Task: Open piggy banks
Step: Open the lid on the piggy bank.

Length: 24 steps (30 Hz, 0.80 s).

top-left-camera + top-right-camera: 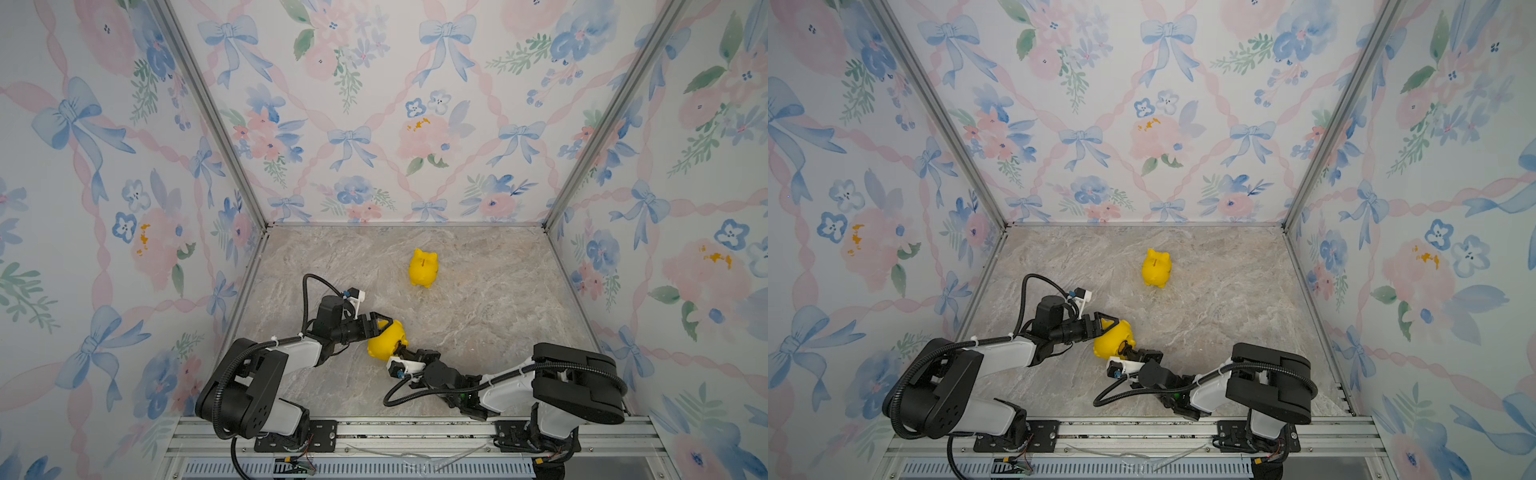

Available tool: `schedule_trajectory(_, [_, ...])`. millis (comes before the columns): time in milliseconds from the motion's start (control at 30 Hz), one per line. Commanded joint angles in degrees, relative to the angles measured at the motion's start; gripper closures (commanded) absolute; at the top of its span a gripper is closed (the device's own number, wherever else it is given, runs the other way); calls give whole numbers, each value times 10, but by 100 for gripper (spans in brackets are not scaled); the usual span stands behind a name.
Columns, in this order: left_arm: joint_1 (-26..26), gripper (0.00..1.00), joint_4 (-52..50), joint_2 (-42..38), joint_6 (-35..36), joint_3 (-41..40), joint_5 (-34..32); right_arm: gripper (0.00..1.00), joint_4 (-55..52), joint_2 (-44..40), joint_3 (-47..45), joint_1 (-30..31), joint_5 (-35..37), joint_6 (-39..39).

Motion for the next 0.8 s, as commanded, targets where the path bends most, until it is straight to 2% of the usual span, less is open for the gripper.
schedule_trajectory(0, [-2,12,-106,26,11,-20,-37,100,6,-26,-13,5,-1,32])
schedule_trajectory(200, [-1,12,-106,24,11,-16,-35,100,-58,-87,-25,-5,-29,90])
schedule_trajectory(367, [1,12,-106,20,12,-14,-35,100,-205,-186,-29,-32,-69,171])
schedule_trajectory(500, [1,12,-107,17,18,-10,-36,100,-351,-283,-15,-87,-113,257])
schedule_trajectory(600, [2,12,-111,14,23,-5,-39,100,-465,-332,15,-147,-175,311])
schedule_trajectory(667, [1,12,-112,7,25,-6,-43,100,-536,-343,43,-181,-208,336])
schedule_trajectory(767, [2,12,-122,-3,38,0,-53,100,-650,-321,107,-236,-220,385])
